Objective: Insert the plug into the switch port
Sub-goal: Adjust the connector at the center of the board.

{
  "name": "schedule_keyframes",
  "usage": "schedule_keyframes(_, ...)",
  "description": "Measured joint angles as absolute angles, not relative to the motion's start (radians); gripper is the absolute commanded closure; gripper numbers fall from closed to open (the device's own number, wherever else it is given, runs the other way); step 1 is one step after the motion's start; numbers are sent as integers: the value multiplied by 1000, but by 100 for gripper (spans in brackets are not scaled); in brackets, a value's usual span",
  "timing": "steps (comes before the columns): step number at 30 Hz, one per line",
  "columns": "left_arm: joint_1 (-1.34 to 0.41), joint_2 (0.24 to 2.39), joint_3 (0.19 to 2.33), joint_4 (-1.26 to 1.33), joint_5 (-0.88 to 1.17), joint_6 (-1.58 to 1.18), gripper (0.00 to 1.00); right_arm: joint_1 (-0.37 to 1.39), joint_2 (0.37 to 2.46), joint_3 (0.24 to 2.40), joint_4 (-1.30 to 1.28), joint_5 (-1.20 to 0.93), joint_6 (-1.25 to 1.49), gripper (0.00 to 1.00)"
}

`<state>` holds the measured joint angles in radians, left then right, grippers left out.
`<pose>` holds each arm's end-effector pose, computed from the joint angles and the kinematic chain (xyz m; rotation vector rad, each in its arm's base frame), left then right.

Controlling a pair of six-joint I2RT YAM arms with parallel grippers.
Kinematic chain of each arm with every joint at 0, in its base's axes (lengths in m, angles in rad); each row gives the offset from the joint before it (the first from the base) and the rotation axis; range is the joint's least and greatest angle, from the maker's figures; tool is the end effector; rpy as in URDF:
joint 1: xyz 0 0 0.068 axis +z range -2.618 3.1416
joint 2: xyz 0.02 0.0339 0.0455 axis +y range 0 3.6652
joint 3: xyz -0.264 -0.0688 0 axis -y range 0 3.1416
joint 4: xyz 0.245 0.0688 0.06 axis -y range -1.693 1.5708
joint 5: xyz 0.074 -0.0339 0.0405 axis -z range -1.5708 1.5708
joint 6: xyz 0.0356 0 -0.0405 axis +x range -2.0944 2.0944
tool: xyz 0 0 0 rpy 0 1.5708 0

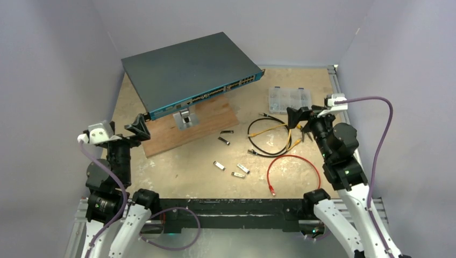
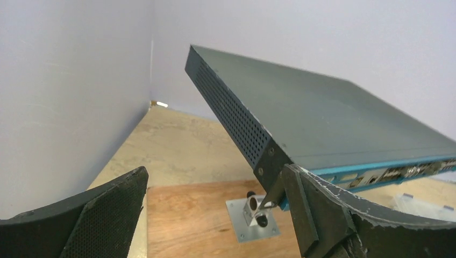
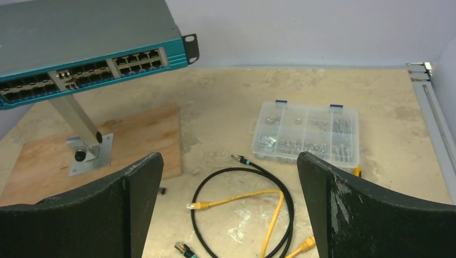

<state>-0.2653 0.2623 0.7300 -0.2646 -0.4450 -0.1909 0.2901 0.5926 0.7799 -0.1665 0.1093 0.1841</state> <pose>0.0625 -0.0011 0.3674 -0.3213 1.3504 -0.0763 0.1352 0.0363 0.3678 0.0044 1.5573 0.2902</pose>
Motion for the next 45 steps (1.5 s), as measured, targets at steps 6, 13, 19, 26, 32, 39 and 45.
schedule_keyframes(6, -265, 246, 823, -293, -472, -174, 1, 290, 622, 807, -174, 51, 186, 1)
schedule_keyframes(13, -265, 238, 926, -370, -445, -160, 1, 290, 673, 834, -202, -52, 189, 1)
schedule_keyframes(19, -268, 247, 984, -442, -343, -152, 1, 290, 822, 875, -238, -135, 172, 2)
schedule_keyframes(26, -291, 263, 991, -502, -142, -123, 1, 290, 1037, 899, -266, -204, 138, 7)
schedule_keyframes(32, -345, 281, 999, -504, 26, -59, 1, 290, 1140, 897, -255, -232, 133, 10)
schedule_keyframes(39, -356, 305, 982, -482, 110, -43, 1, 305, 1268, 894, -179, -238, 130, 18)
schedule_keyframes(45, -356, 378, 924, -436, 223, -91, 1, 364, 1417, 899, -124, -216, 110, 30)
